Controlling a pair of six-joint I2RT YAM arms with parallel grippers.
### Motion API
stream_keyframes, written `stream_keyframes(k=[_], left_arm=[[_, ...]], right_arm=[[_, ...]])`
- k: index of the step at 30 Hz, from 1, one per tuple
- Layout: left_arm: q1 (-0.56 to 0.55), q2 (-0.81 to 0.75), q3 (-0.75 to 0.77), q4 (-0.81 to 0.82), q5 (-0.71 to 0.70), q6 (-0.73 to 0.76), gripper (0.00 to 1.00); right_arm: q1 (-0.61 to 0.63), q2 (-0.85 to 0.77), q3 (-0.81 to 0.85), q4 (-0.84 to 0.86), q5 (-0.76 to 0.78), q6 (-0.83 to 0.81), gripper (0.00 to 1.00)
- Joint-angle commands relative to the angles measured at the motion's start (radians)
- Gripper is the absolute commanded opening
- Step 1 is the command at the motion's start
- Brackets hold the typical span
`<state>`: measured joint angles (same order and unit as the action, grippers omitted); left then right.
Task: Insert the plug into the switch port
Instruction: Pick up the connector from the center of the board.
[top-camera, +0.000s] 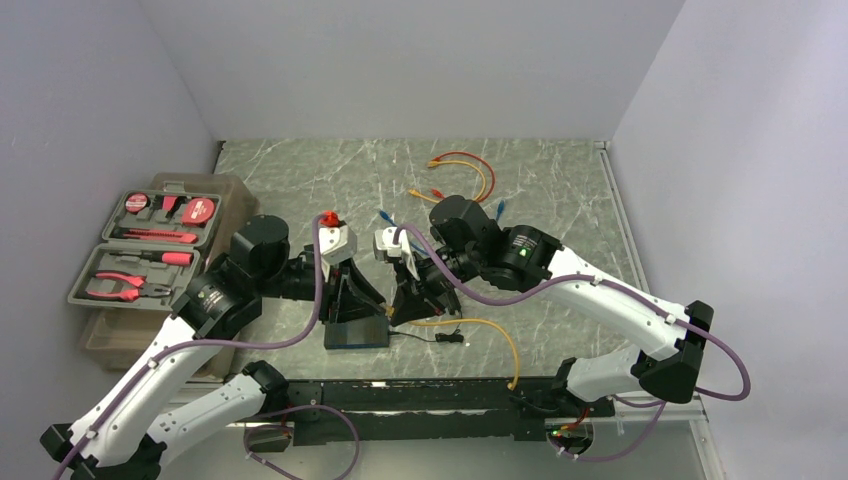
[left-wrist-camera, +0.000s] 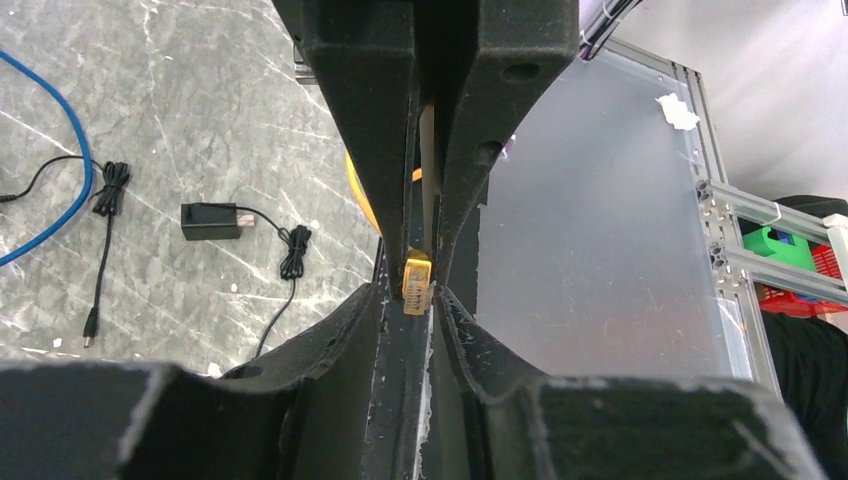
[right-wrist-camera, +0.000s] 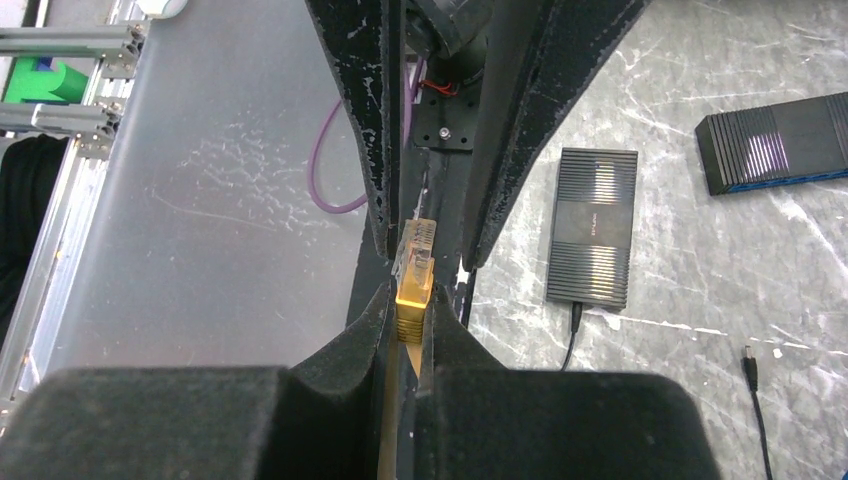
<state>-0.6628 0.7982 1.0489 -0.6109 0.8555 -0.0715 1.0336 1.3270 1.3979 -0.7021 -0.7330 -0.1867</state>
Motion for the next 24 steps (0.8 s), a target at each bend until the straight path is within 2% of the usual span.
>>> stream_keyframes(k=[1,7,16,18,20,21,24], left_arm=[[-0.002,-0.019,0.016,0.013,-0.018,0.002,0.31],[-0.003,-0.021,0.012,0.014,-0.032,-0.001,0.24],[-0.003,-0.021,0.005,0.028,-0.032,-0.005,0.25],[-0.003,-0.021,0.006,0.024,-0.029,-0.003,0.20],[-0.003,-0.018,0.006,0.024,-0.027,0.000,0.03],[-0.003,-0.017,0.006,0.022,-0.024,0.001,0.00],[-0.002,-0.017,0.000,0.022,-0.015,0.002,0.00]], right_arm=[[-0.001,0.001,0.020,0.027,-0.003,0.010,0.00],[-0.001,0.006,0.017,0.028,0.000,0.015,0.00],[-0.001,0.027,0.029,0.029,0.008,0.020,0.00],[-0.001,0.025,0.026,0.035,0.010,0.022,0.00],[-0.001,0.021,0.024,0.040,0.014,0.026,0.00],[0.000,0.019,0.023,0.042,0.015,0.027,0.00],[-0.001,0.016,0.023,0.045,0.023,0.031,0.00]])
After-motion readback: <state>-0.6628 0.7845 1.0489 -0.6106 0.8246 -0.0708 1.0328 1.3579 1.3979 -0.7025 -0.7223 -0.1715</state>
